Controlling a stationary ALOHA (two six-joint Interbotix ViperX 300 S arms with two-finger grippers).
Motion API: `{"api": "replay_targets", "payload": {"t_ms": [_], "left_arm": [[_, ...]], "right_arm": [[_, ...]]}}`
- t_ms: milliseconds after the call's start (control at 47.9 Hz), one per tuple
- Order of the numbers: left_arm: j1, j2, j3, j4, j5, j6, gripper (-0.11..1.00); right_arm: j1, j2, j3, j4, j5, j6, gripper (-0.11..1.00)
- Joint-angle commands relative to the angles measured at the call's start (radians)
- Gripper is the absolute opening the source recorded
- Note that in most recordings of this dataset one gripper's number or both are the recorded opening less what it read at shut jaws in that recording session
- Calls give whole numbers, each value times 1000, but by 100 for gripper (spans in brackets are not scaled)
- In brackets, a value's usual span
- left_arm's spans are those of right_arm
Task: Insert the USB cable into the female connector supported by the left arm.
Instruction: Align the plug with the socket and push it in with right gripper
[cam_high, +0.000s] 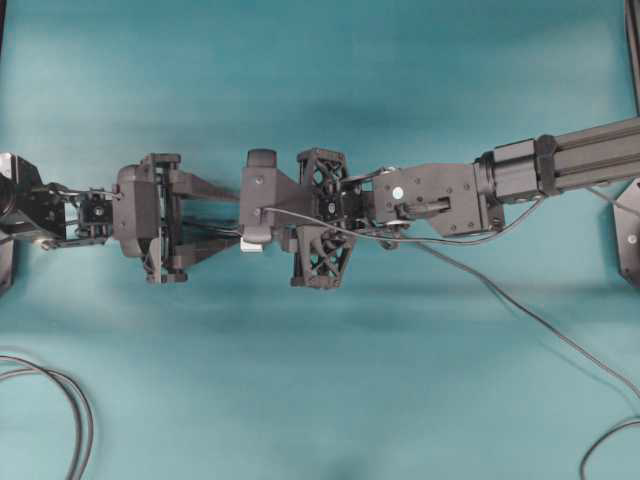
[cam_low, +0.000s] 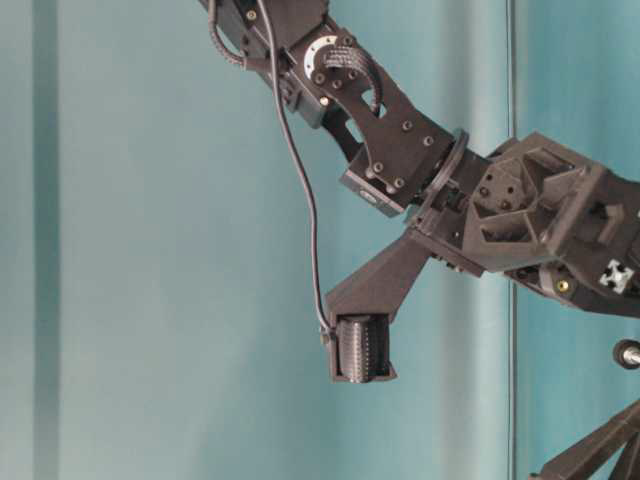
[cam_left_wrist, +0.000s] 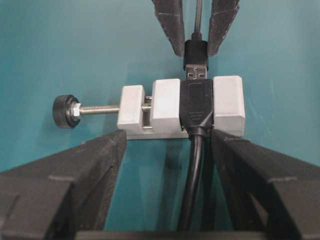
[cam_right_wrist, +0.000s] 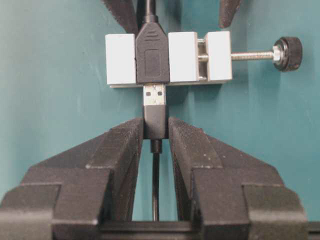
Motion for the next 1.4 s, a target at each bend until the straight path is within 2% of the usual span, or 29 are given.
{"api": "replay_targets", "payload": {"t_ms": [0, 835, 1127, 1378], "left_arm": [[3, -12, -9, -2, -3, 15, 75], [3, -12, -17, -2, 11, 17, 75], [3, -12, -29, 0, 9, 18, 75], [3, -21, -44, -2, 9, 38, 75]], "right_arm": [[-6, -40, -21, -3, -14, 2, 22], [-12, -64, 8, -2, -43, 12, 22], [-11, -58, 20, -2, -92, 29, 22], [-12, -55, 34, -2, -94, 26, 22]]}}
